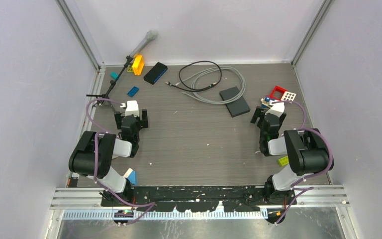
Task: Insert the plug into the switch port
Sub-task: Move the switch port to the center of the board.
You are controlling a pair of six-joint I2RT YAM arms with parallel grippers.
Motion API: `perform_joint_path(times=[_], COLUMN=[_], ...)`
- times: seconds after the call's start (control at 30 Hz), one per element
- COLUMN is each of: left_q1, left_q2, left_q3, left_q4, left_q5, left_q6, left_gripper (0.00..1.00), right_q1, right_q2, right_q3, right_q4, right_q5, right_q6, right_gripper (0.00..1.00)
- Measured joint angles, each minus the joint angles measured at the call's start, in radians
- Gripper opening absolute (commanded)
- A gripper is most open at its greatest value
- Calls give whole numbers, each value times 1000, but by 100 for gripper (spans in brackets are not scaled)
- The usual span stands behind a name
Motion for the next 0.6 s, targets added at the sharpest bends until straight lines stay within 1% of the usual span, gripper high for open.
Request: perform_joint_path(times=[0.13, 0.2, 0.23, 0.27, 0.33, 0.43, 0.5, 0.6], left_q1=[0, -14, -25, -34, -49, -54, -52, -42], left_q2=[-11, -71, -122, -165, -284, -431, -500, -565], left_q3=[-4, 1, 12, 25, 93, 217, 275, 313], left_q4=[-3, -72, -135, -181, -341, -579, -700, -853], left_q5=[-3, -30, -48, -60, -99, -134, -125, -32], left_q6=[0, 1, 0, -5, -53, -156, -216, -288], left_gripper=[100, 100, 100, 100, 100, 100, 100, 100], right_q1=[0, 0, 0, 0, 0, 0, 0, 2], right_q2=[-23, -81, -131, -189, -322, -446, -472, -449], right_q3=[-31, -48, -48, -42, 5, 121, 198, 358], right_q4=[19, -17, -62, -116, -272, -478, -589, -839], right_q5=[0, -3, -6, -9, -23, -39, -37, -33], right_q6=[0, 0, 4, 13, 49, 130, 190, 295], right_gripper=[87, 86, 86, 86, 87, 87, 87, 87])
